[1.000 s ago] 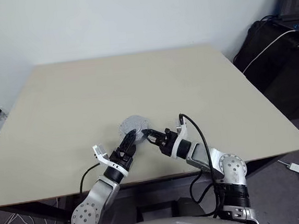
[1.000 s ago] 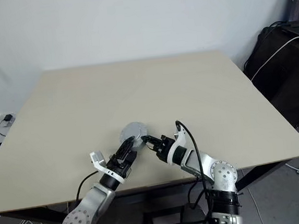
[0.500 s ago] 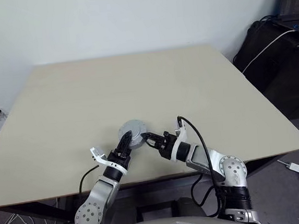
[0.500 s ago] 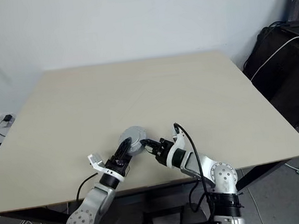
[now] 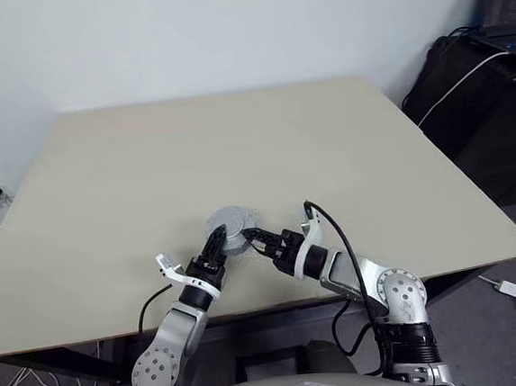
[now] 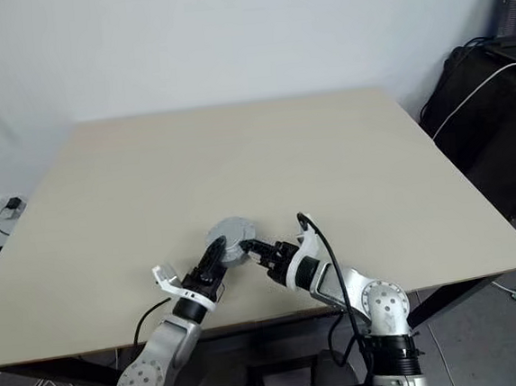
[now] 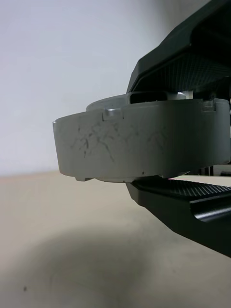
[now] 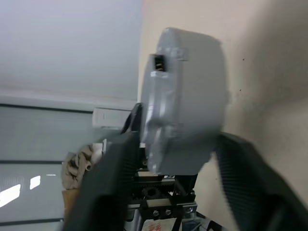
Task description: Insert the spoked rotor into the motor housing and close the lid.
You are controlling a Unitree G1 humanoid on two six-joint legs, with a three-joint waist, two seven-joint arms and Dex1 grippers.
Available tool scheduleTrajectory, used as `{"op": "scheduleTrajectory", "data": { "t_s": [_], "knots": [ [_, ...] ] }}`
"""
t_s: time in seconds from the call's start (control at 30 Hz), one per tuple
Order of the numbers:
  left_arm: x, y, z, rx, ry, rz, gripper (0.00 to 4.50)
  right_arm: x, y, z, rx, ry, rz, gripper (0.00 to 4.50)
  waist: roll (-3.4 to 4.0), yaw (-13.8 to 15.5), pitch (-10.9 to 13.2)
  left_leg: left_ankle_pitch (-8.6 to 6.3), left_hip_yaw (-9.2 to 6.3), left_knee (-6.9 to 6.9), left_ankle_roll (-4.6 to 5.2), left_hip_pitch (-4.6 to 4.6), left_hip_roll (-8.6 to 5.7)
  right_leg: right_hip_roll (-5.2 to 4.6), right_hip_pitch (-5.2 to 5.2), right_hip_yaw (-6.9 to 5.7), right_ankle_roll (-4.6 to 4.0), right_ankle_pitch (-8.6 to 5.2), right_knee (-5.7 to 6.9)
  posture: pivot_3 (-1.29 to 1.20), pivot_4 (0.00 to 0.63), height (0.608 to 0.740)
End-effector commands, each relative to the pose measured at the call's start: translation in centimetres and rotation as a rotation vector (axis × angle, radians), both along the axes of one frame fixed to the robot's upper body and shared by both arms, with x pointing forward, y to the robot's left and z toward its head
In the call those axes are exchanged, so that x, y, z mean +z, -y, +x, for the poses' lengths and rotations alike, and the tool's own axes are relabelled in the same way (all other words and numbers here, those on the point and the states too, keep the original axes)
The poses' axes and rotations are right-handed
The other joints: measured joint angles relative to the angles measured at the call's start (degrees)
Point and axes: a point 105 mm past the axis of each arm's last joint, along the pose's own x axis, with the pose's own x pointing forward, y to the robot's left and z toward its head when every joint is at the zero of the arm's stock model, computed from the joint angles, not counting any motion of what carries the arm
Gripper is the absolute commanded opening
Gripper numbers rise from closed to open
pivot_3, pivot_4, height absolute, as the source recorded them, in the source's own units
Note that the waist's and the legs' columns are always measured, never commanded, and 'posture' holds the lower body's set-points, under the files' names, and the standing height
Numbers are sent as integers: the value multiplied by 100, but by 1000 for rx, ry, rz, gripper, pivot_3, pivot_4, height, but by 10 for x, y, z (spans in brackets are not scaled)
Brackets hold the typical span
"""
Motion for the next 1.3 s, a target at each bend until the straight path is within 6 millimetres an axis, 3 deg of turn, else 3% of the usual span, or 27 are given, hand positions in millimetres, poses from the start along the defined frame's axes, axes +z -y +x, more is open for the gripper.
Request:
{"op": "scheduleTrajectory", "data": {
  "t_s": [0.03, 0.1, 0.3, 0.43, 0.6, 0.9, 1.13, 1.3],
  "knots": [
    [15, 11, 10, 46, 28, -55, 2190, 23, 2, 0, 22, 114, -3, 3839, 0, 1, 0, 0, 1, 0, 0, 0, 0, 0, 0, 1, 0, 0, 0, 0, 0, 740],
    [14, 8, 12, 61, 18, -32, 2189, 22, 6, -3, 41, 147, -57, 4491, -1, 3, -1, 0, 1, 0, 0, 0, -1, 0, 0, 2, 0, 0, 0, 0, 0, 740],
    [9, -10, 25, 147, -14, 47, 2146, 13, 38, 6, -55, 323, -383, 4500, -4, 32, -3, 0, 1, 3, 0, 1, 0, 2, 2, 1, 3, -1, 1, 0, 0, 740],
    [1, -41, 42, 261, -50, 147, 2138, -1, 57, 8, -70, 546, -725, 4500, -8, 39, -4, 1, 2, 14, 0, 1, -1, 4, 6, 1, 5, 1, 2, 0, 0, 740],
    [-5, -75, 63, 370, -87, 207, 2134, -14, 66, 4, -52, 801, -996, 4500, -35, 33, -19, 3, 3, 17, -4, 4, -2, 9, 12, 4, 8, 2, 2, 0, 0, 740],
    [-3, -90, 102, 407, -84, 235, 2115, -20, 62, -8, -86, 909, -974, 4500, -113, 92, -4, 4, -7, 48, -4, 8, -6, 11, 40, 5, 23, 13, 1, 0, 0, 740],
    [-4, -92, 132, 414, -123, 267, 2114, -25, 69, -8, -111, 892, -1022, 4500, -120, 136, -6, 2, -11, 56, -3, 9, -2, 15, 44, 4, 22, 17, -2, 0, 0, 740],
    [-11, -90, 142, 400, -169, 330, 2114, -27, 71, -8, -102, 884, -1037, 4500, -120, 141, -6, 3, -11, 56, -5, 8, -2, 19, 46, 5, 17, 20, -2, 0, 0, 740]
  ]
}}
